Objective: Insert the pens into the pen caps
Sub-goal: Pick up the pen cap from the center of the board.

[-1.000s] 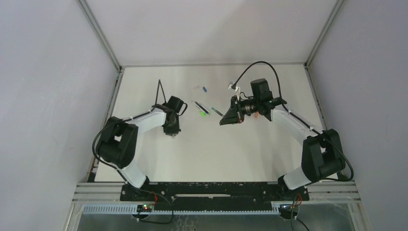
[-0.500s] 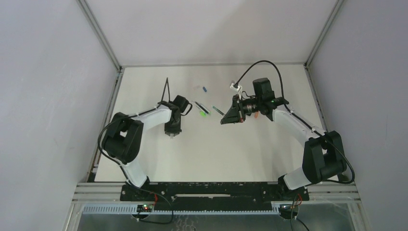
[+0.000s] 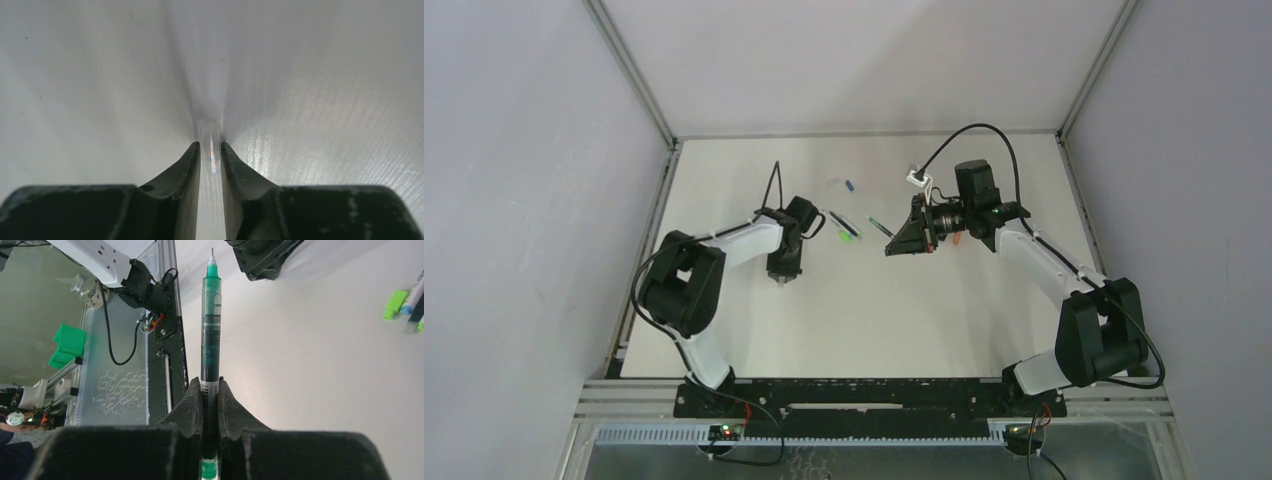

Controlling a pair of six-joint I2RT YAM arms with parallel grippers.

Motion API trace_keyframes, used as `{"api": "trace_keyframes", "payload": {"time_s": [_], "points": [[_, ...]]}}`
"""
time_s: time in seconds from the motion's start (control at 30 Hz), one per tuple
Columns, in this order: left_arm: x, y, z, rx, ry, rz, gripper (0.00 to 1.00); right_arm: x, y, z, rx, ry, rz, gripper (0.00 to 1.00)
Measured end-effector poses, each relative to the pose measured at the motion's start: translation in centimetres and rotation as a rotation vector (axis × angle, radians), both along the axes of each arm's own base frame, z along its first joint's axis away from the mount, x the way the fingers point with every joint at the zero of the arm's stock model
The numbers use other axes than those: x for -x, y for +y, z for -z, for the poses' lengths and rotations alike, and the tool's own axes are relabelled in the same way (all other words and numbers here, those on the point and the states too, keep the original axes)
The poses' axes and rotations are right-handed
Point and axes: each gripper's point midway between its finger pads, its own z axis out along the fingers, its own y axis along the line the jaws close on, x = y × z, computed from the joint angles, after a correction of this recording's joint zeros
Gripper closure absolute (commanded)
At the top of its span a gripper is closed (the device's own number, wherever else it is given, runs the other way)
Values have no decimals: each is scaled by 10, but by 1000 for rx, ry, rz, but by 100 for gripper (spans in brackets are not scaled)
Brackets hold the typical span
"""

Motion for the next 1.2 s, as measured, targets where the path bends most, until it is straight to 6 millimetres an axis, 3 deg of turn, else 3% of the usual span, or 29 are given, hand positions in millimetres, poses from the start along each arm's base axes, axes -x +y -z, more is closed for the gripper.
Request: {"api": "trace_keyframes", "payload": {"time_s": [0.2, 0.37, 0.97, 1.2], "points": [[0, -2, 2, 7, 18, 28, 93, 0, 0, 0, -2, 1, -2, 100], [0, -2, 1, 30, 11, 28, 99, 1, 0, -1, -4, 2, -4, 100], [4, -20, -12, 538, -158, -156, 100, 15, 15, 3, 3, 8, -61, 100], [0, -41, -43, 740, -294, -161, 100, 16, 21, 15, 26, 30, -71, 100]]}}
